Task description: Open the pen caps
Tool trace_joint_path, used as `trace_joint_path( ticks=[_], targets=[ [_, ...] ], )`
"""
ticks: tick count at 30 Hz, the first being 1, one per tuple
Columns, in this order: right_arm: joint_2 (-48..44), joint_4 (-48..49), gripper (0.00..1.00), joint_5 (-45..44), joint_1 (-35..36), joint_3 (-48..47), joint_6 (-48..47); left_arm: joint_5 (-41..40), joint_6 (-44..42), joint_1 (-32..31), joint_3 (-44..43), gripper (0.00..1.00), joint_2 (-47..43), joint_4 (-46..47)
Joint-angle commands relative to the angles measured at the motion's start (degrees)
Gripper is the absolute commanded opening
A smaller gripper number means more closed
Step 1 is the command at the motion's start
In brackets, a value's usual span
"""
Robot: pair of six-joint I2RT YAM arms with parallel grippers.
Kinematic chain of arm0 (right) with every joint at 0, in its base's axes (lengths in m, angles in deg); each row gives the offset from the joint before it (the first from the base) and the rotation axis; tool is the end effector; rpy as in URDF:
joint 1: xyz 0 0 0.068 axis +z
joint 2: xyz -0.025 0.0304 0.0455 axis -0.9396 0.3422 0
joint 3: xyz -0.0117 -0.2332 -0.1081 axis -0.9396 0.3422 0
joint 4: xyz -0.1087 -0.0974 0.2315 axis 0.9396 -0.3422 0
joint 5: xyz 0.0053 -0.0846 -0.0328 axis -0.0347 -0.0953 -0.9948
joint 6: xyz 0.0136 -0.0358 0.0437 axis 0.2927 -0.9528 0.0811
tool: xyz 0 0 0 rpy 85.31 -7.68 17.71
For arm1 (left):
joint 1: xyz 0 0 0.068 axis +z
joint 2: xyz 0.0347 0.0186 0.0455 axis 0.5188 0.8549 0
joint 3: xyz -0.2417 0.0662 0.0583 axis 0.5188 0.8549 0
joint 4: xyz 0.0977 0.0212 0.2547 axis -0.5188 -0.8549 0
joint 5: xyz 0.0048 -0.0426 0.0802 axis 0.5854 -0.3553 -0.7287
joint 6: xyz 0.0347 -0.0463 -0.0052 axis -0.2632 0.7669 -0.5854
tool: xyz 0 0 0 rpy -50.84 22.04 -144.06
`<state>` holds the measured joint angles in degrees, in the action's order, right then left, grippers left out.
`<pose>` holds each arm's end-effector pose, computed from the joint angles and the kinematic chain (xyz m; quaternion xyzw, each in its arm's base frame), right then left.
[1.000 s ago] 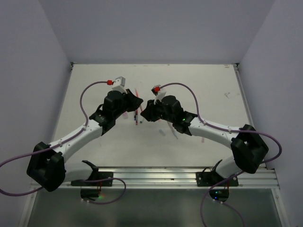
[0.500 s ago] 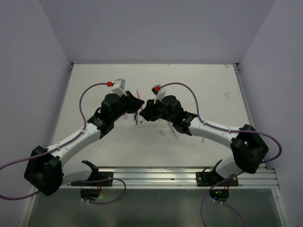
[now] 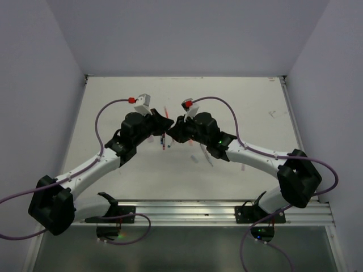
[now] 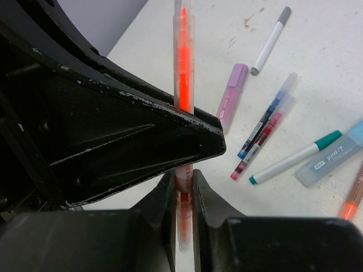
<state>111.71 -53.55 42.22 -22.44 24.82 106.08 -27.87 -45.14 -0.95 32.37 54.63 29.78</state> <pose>0.2441 0.2724 0.2497 -0.1675 0.7800 0.3948 0.4557 0.2511 -0.1611 0.2566 -0.0580 0.7857 -0.3952 0.4723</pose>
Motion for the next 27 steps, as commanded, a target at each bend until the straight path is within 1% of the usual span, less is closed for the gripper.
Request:
trace_joint_path(
  ticks=[1,3,4,6,7,9,10,12,13,17,21,27],
  targets=[
    [0.0,1.9,0.06,-0.3,0.3,-1.8,-0.7,0.0,-0.9,-0.3,0.3,0.03,-1.5,3.2],
    [0.0,1.4,0.0,-0.5,0.3,-1.4,-0.8,-0.8,-0.8,-0.3,0.1,0.12,-2.1,3.0],
    [0.2,1.2,0.0,-0.7,0.3,-1.1,-1.0,-2.1,-0.7,-0.3,0.0,0.23,-2.3,2.3],
    [0.1,0.6,0.0,-1.1,0.3,-0.7,-1.6,-3.2,-0.7,-0.3,-0.6,0.39,-3.3,1.5],
    [0.1,0.4,0.0,-1.0,0.3,-0.2,-1.7,-5.5,-0.7,-0.3,-0.8,0.53,-4.1,1.3],
    [0.0,-0.2,0.0,-0.3,0.3,0.1,-2.1,-6.6,-0.9,-0.2,-1.4,0.64,-4.6,0.3],
    [-0.1,-0.5,0.0,-0.1,0.3,0.4,-2.6,-7.5,-0.9,-0.1,-2.6,0.72,-4.9,-0.3],
    [-0.3,-1.2,0.0,0.3,0.3,0.7,-3.1,-8.8,-0.9,-0.1,-4.1,0.77,-4.7,-3.1],
    [-0.3,-1.3,0.0,0.6,0.3,1.2,-3.4,-10.1,-0.9,-0.1,-5.4,0.8,-4.3,-3.9],
    [-0.5,-1.5,0.0,2.0,0.3,1.9,-3.9,-11.8,-0.9,0.2,-6.6,0.8,-3.2,-4.7],
    [-1.0,-1.5,0.0,3.1,0.3,2.3,-4.3,-13.2,0.1,0.5,-6.9,0.72,-1.5,-4.3],
    [-1.3,-2.1,0.0,3.7,0.4,2.0,-4.9,-13.0,0.9,0.5,-7.5,0.66,1.3,-3.5]
  ],
)
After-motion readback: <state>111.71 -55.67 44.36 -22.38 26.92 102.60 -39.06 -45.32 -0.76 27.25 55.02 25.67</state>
